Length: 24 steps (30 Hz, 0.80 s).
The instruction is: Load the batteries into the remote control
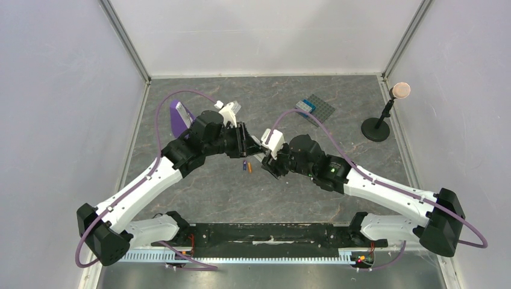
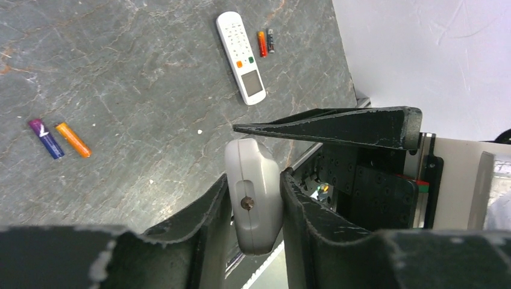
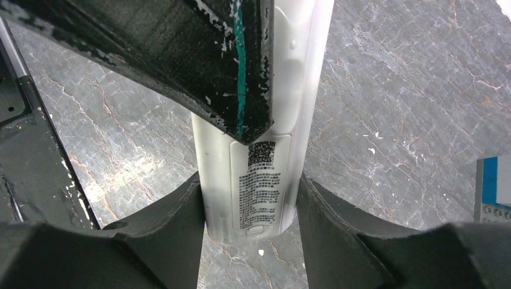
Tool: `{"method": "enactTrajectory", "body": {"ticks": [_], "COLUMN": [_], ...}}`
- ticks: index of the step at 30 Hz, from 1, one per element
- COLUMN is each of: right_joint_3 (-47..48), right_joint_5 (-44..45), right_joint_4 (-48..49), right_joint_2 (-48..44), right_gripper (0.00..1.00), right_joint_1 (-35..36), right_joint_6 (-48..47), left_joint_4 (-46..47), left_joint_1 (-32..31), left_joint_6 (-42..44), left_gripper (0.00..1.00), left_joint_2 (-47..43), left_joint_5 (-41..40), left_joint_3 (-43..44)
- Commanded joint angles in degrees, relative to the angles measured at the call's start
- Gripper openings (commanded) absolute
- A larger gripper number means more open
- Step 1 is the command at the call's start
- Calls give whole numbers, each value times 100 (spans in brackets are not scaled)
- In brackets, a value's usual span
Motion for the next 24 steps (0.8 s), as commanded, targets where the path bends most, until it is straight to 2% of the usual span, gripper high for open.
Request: {"method": "enactTrajectory", "body": {"ticks": [1,3,4,5,9,10,12,15,18,20,24], "right_joint_3": [86,68,51,26,-278,-421,-648,-894,-943,-1005,-1381], "right_joint_5": [-82,24,102,135,606,685,826,985,1040,998,484], "right_joint_4": [308,316,311,308,360,382,408,374,134,15,441], "right_joint_2": [-89,-102,-123,-136,-571,-754,-1228,-1878,-2112,-2057,-1698], "right_gripper": [21,23,33,47,86,92,97,98,95,87,61], "right_joint_1": [13,12,13,12,20,15,4,4,1,-5,-3], "right_joint_6": [-188,-122,-58,2,413,649,1109,2129,3386,4345,5901], "left_joint_4": [204,211,205,215,308,389,639,1193,1999,2811,4418], "left_joint_1": [11,11,15,12,20,20,22,28,22,18,10], "left_joint_6": [-206,-229,-233,-249,-242,-236,-238,-289,-658,-1025,-1472], "left_gripper": [32,12,3,2,2,2,2,2,2,2,2], "left_joint_2": [42,47,36,28,-81,-145,-310,-648,-1036,-1298,-1838], "left_joint_5": [258,263,243,205,7,-50,-121,-294,-448,-553,-1056], "left_joint_3": [-116,-130,-146,-163,-347,-434,-678,-1195,-1941,-2581,-3892]}}
